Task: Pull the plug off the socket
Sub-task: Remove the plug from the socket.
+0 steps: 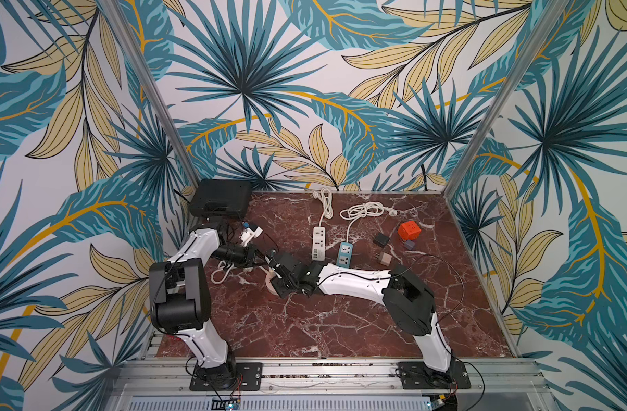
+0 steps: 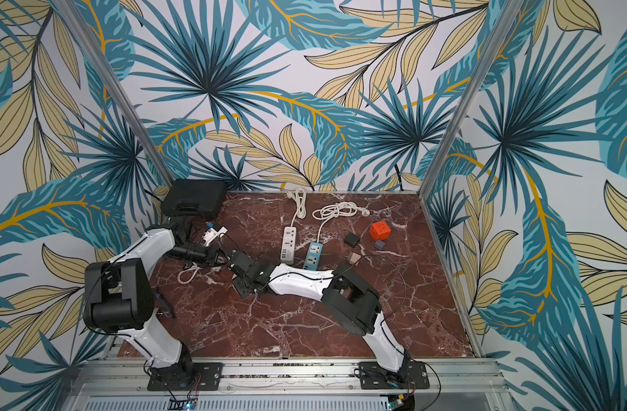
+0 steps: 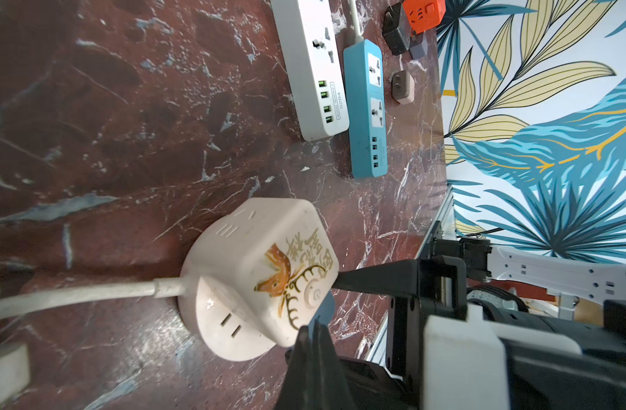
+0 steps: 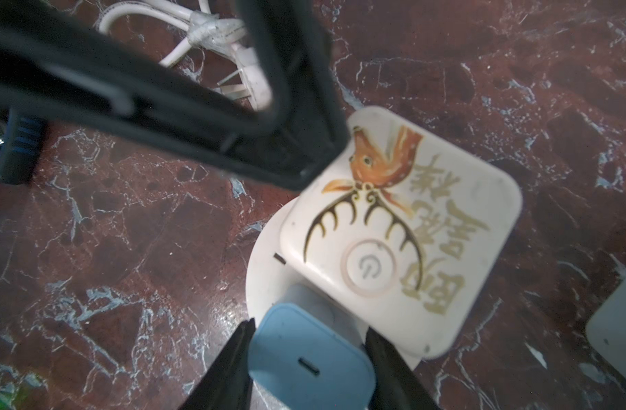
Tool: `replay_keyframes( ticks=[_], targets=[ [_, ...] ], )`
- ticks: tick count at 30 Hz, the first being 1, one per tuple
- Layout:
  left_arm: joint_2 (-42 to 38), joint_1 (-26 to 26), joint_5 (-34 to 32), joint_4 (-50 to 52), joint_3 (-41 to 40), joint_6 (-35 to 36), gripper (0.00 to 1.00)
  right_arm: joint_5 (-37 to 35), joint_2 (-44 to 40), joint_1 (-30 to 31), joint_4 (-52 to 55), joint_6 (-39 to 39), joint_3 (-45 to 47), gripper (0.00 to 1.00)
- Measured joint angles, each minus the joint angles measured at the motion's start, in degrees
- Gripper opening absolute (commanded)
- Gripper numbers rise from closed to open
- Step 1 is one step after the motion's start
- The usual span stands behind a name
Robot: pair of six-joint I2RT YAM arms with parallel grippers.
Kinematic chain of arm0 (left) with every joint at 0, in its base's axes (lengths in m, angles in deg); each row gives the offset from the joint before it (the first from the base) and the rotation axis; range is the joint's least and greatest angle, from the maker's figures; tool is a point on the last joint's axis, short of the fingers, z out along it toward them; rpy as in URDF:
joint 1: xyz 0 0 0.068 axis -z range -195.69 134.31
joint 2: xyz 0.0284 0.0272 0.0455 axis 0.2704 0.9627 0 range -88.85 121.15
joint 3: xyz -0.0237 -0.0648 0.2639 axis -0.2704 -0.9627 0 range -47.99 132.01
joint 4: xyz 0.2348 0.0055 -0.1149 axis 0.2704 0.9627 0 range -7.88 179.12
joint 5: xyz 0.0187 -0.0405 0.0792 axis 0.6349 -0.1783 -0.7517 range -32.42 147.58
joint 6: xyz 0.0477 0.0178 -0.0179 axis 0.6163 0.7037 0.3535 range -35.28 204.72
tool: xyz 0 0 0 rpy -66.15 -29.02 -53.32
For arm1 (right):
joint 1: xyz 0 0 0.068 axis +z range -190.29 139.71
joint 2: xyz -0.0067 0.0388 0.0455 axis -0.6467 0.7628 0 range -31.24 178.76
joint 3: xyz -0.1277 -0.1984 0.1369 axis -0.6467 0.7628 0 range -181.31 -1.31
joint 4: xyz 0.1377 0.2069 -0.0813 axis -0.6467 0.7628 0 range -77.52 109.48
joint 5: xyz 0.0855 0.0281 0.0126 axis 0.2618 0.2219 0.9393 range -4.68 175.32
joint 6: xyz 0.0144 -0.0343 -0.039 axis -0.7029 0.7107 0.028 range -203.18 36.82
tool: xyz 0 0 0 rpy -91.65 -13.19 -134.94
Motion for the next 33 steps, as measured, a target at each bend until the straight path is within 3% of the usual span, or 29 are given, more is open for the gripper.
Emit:
replay_keyframes(
  ticks=[19,33],
  targets=[
    [5.95,3.06,0.66,2.58,2.99,-1.51,0.00,-0.85,0.00,0.28,-0.44,0.00,0.17,0.38],
    [7.06,2.75,1.79,2.54,3.45,-5.14,0.00,-6.71,0.15,2.25,0.74,0.04,-0.37,0.32]
  ],
)
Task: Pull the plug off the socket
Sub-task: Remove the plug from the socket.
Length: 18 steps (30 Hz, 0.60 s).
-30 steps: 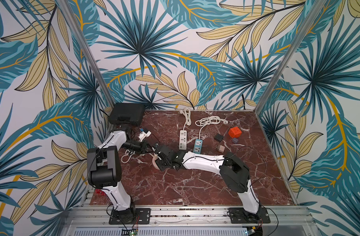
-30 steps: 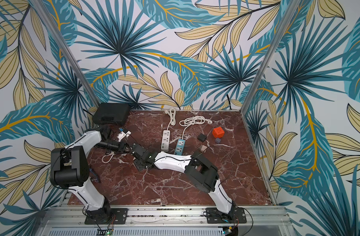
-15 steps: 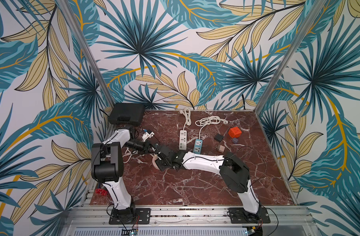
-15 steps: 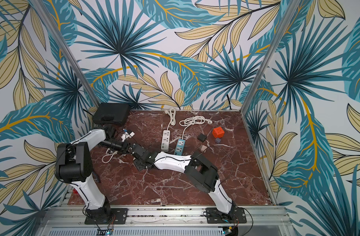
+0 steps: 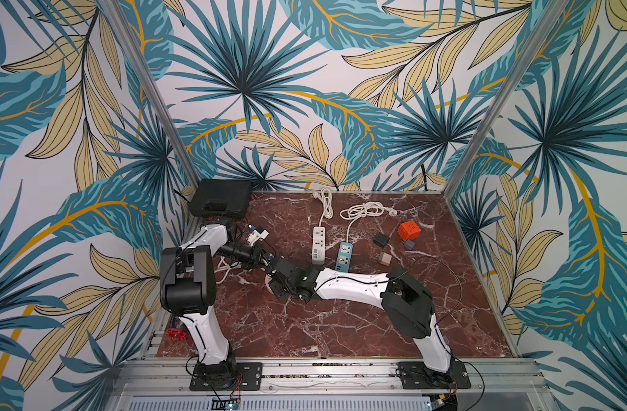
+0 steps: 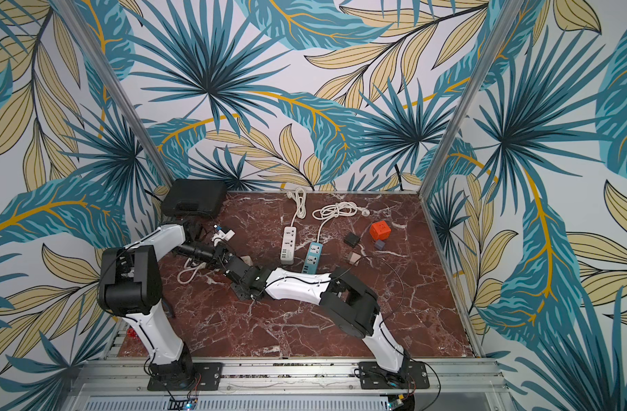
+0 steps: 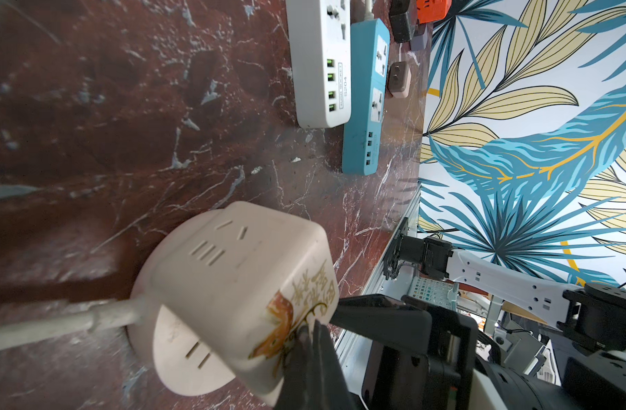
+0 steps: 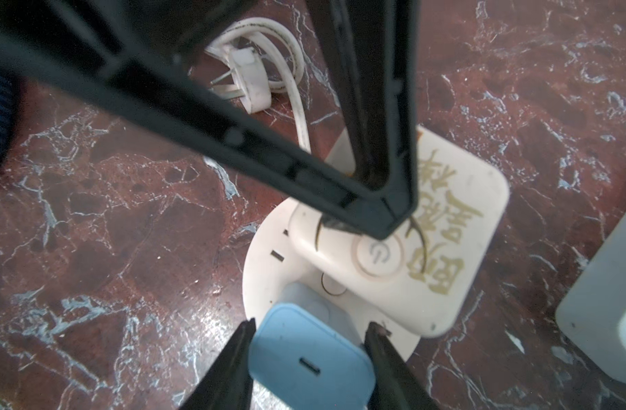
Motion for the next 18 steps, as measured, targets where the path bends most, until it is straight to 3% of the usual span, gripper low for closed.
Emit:
replay_keyframes(
  ticks=[18],
  targets=[
    [0.00,-0.15,0.20,-0.96,0.00,-1.31,0.00,2.19,-2.05,-0.92,-7.39,-7.82,5.22,0.27]
  ],
)
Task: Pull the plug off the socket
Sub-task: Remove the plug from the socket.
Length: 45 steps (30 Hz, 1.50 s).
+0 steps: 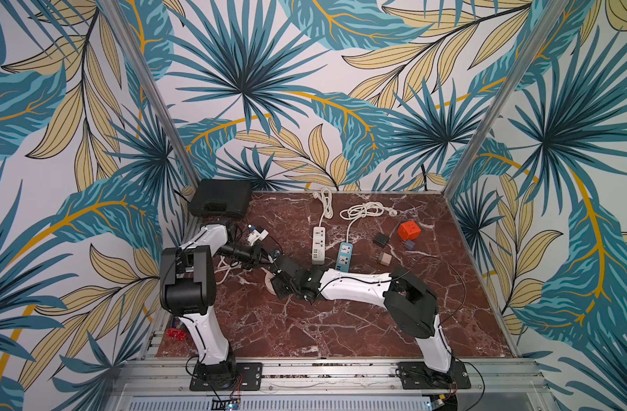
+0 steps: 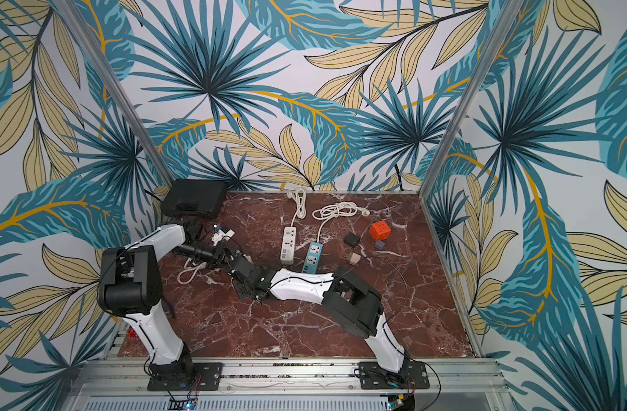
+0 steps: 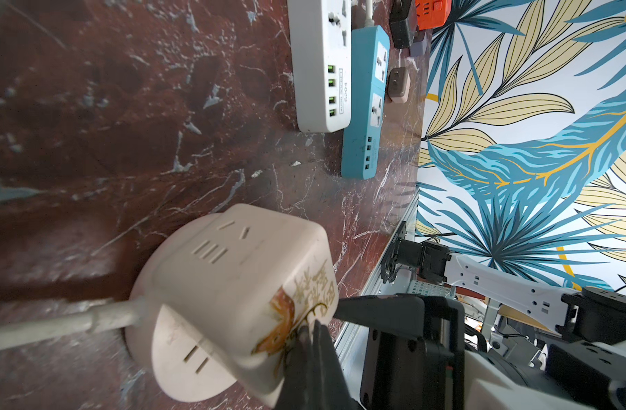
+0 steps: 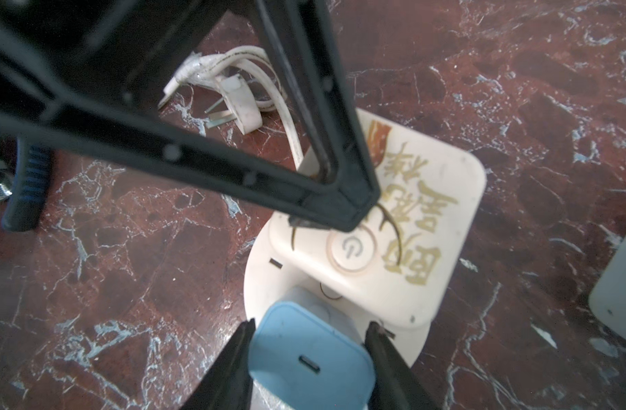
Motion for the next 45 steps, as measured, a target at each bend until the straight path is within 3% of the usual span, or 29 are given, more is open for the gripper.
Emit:
replay_keyframes(
  ticks=[11,22,37,45],
  targets=[
    [0.00,0.00,0.17,-0.46,0.00,-0.37,0.00,-2.60,-0.22,0.79,-1.46,-0.55,0.83,0.23],
    [0.00,-0.02,-0.07,-0.70,0.00,-0.44,0.00,-8.96,1.60,3.43,6.32,2.21,-3.96,0.21],
    [0.00,0.00,0.28,-1.38,0.00,-0.42,0.00,-2.93,-1.25,0.92,-1.01,-2.43,1.90,0.18],
    [0.00,0.00,0.44,-1.77,0.00,-0.42,0.00,-3.21,-1.27,0.94,-1.11,-2.69,1.84,0.18]
  ],
)
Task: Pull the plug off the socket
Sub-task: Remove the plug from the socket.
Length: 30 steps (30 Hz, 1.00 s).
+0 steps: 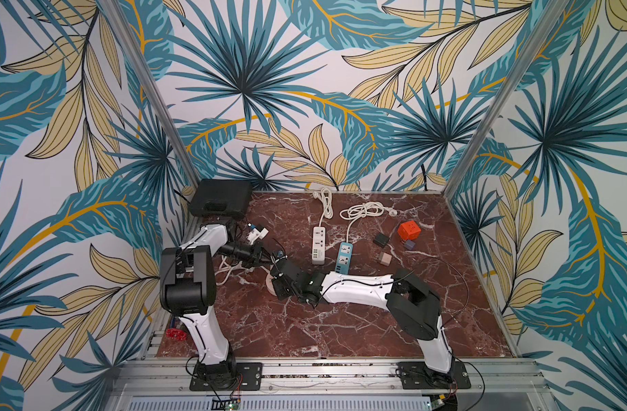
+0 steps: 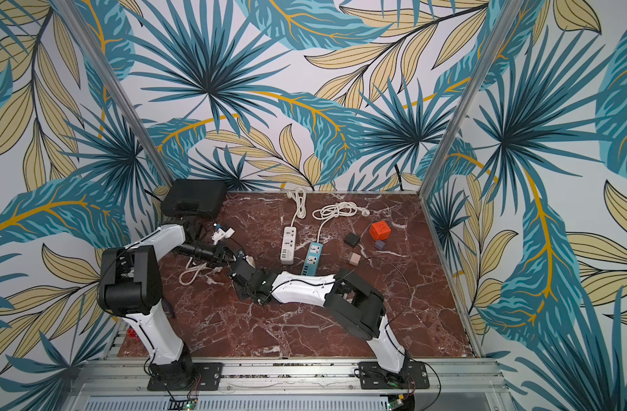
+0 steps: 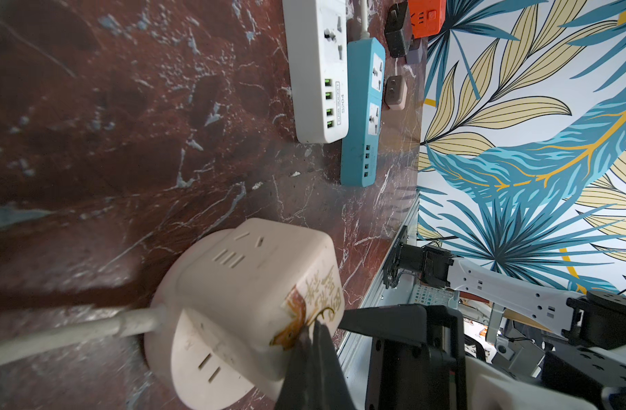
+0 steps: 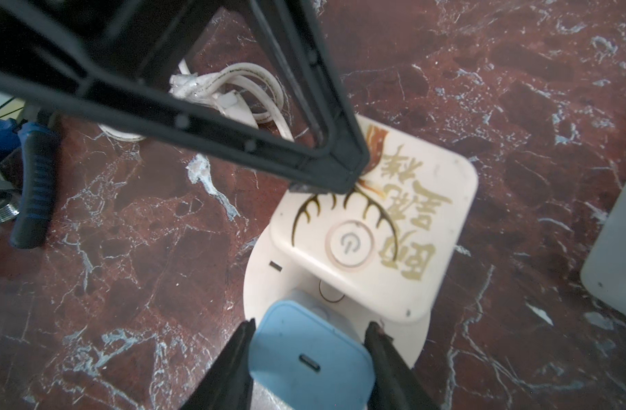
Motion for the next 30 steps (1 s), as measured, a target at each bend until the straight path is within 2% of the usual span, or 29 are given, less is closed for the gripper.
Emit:
replay_keyframes(
  ticks=[13,20,25,30],
  targets=[
    [0.02,-0.07,-0.46,-1.29,0.00,0.00,0.00,-7.41,2.49,3.06,9.57,4.37,-7.17,0.15],
    [0.07,-0.07,-0.44,-1.57,0.00,0.00,0.00,-5.70,2.45,2.34,8.61,3.37,-6.75,0.15],
    [0.07,-0.07,-0.28,-1.70,0.00,0.00,0.00,-1.29,0.61,0.37,3.72,-0.09,-2.62,0.14],
    [0.07,-0.07,-0.02,-2.25,0.00,0.00,0.00,0.00,-0.57,-0.24,0.72,-2.54,-0.13,0.13]
  ],
)
